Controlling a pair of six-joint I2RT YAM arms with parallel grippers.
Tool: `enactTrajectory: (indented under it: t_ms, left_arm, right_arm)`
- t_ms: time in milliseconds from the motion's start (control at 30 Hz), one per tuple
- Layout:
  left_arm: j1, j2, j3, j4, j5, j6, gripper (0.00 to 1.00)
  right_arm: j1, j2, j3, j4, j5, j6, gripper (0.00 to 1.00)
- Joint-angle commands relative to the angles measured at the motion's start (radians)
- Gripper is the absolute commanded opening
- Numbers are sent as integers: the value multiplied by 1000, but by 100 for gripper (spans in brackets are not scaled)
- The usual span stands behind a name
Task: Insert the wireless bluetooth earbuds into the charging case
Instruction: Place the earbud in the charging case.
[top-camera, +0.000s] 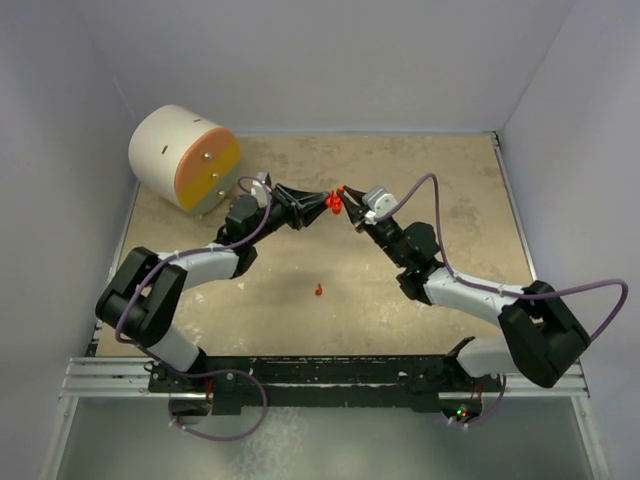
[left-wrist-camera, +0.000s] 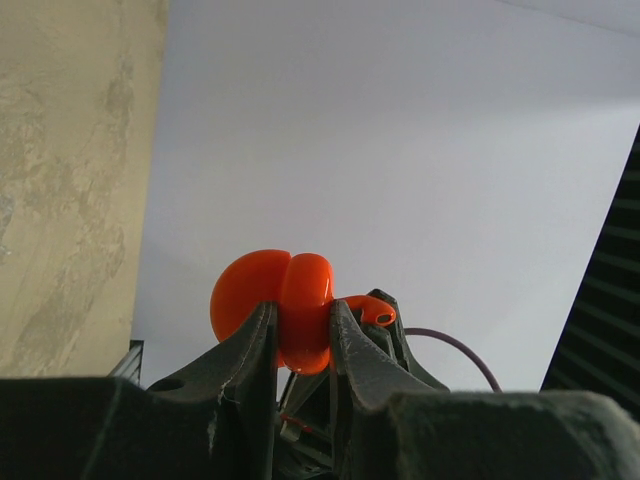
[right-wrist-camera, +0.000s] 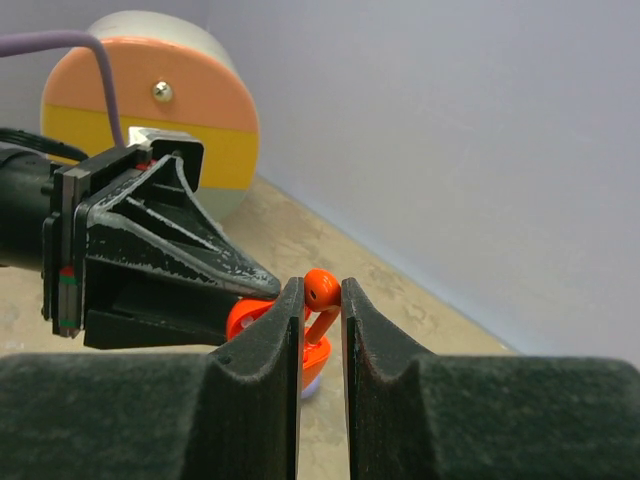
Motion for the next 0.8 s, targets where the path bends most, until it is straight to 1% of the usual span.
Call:
enactTrajectory:
  t_ms: [0, 767]
  left_arm:
    - [-8, 13, 47, 89, 4, -26, 0]
    - [-18, 17, 45, 112, 14, -32, 0]
  right_arm:
    - [-8, 13, -2, 84, -52, -15, 0]
    - [-29, 42, -33, 119, -69, -8, 0]
